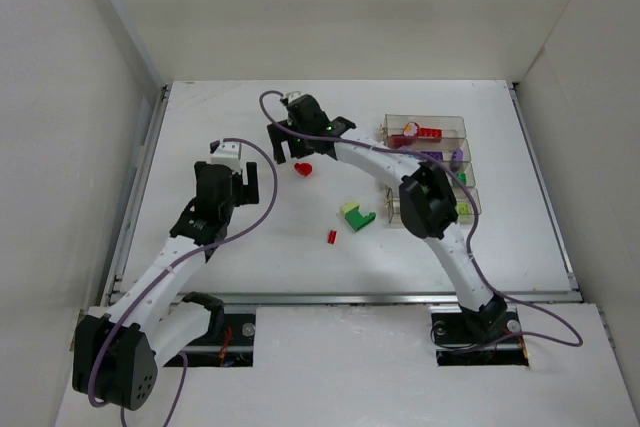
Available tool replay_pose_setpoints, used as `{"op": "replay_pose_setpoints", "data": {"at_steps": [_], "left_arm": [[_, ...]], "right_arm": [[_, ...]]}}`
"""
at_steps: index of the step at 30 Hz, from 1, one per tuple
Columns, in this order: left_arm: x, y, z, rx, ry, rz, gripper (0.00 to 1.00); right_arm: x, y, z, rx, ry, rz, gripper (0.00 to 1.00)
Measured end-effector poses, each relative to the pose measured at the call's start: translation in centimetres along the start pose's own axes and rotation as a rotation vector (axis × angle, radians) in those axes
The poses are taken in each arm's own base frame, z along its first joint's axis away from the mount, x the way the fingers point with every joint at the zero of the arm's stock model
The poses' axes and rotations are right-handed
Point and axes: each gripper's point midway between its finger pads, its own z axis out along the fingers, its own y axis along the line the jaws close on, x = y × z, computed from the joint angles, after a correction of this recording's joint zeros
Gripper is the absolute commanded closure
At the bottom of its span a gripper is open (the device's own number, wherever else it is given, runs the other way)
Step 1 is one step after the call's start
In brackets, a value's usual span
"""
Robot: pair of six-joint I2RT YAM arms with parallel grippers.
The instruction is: Sort the legos into containers by color
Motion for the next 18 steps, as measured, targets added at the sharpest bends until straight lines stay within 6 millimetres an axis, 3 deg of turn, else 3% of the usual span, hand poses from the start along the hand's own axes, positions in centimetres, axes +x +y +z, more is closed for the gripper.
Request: {"op": "replay_pose_setpoints", "data": {"at_steps": [2, 5, 10, 12, 18], "left_arm": [[0.1, 0.0, 0.0, 0.0, -0.001, 0.0, 0.22], [0.1, 0.0, -0.1, 0.0, -0.004, -0.001, 0.22], [0.1, 0.0, -0.1, 0.001, -0.007, -0.002, 0.22], [0.0, 0.0, -0.1, 0.002, -0.009, -0.003, 0.22], [0.0, 0.2, 0.0, -0.004, -0.009, -0.006, 0.21]], "right_arm": [[2.6, 0.1, 1.6, -0.011, 0.066, -0.022, 0.0], [5.7, -2.1, 3.4, 0.033, 0.148, -0.031, 0.0], [5.0, -4.4, 3.2, 0.079, 0.148, -0.017, 0.07], [5.2, -4.9, 3.1, 0.088, 0.161, -0.017, 0.19], [5.9, -3.8, 3.1, 0.064, 0.176, -0.053, 0.22]]}}
